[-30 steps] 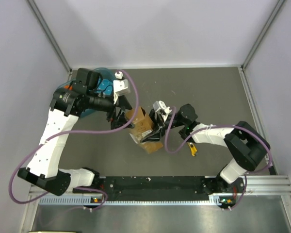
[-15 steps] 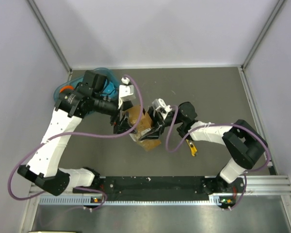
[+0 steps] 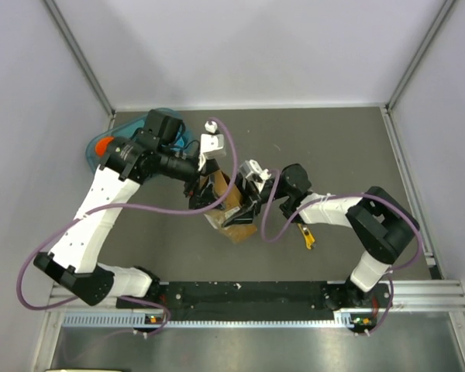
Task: Unpack the express box
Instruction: Pick up the express box from the center of the board, then place the express box at the center of the board.
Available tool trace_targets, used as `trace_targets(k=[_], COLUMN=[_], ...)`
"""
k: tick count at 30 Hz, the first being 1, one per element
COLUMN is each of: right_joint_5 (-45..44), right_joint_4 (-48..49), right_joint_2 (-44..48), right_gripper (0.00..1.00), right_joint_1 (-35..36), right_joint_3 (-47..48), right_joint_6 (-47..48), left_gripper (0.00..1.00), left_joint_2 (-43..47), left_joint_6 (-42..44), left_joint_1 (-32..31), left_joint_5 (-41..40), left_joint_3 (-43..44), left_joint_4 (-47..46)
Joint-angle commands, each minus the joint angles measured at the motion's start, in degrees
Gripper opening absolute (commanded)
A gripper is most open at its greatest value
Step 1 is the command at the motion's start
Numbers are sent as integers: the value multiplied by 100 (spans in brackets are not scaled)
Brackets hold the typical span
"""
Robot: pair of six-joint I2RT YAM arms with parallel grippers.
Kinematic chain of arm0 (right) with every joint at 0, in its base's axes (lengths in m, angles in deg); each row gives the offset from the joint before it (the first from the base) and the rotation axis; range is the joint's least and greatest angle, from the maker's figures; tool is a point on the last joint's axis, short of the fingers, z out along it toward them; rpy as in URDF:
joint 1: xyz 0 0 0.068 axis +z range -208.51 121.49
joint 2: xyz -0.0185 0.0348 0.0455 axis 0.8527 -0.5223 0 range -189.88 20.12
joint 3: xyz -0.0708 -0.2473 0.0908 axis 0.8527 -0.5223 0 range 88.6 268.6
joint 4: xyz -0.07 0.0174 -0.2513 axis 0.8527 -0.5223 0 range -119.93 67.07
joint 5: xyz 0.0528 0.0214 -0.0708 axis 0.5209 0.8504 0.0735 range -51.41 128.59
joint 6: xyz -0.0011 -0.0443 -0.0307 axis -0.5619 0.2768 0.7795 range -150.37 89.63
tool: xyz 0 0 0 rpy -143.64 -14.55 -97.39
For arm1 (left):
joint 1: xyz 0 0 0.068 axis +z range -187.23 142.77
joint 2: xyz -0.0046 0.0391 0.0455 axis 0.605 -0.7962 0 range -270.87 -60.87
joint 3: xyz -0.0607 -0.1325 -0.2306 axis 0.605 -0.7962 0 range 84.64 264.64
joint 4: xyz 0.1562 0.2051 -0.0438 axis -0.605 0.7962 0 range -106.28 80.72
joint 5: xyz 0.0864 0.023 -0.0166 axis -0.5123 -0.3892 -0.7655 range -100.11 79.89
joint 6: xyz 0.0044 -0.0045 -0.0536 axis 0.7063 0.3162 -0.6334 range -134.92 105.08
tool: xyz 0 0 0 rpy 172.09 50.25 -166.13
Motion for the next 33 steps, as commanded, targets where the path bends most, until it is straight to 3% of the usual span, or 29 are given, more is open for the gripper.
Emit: trace_targets(k=[1,4,5,6,7,8,19,24,26,29,30,33], right_joint_5=[44,9,9,9,9,26,87,9,-254,-1350,-1684,-2345], right_joint_4=[420,411,420,446,463,507,517,-247,-904,-3834,-5296,-5794], right_joint_2=[73,38,21,-6,-58,-93,108,696,1074,1619,1707,2085], right_gripper=[32,35,41,58,86,99,99,99,99,99,99,99], right_joint_1=[64,64,64,64,64,64,-313,-945,-1113,-1193,-1175,-1122], right_joint_3=[283,335,353,388,423,450,275,-278,-402,-167,139,82], right_joint_6=[-21,-30,-39,-65,-108,-152,-373,-268,48,1197,1740,1982], left_gripper=[76,69,68,68,68,67,64,64,65,70,70,65], left_joint_2=[18,44,70,88,106,114,281,343,282,133,89,-149], left_joint_6=[7,-10,-19,-28,-37,-46,-177,-537,-730,-1108,-1187,-1469], left_joint_1=[-225,-287,-296,-330,-339,-340,-348,-357,-366,-471,-515,-770], left_joint_5=[-71,-239,-292,-353,-476,-529,-1609,-2523,-3067,-4042,-4289,-5116], left_joint_3=[-84,-154,-172,-172,-181,-181,-584,-884,-963,-1095,-1130,-1218], left_joint_4=[-254,-289,-298,-298,-307,-315,-500,-904,-1035,-1317,-1413,-1502])
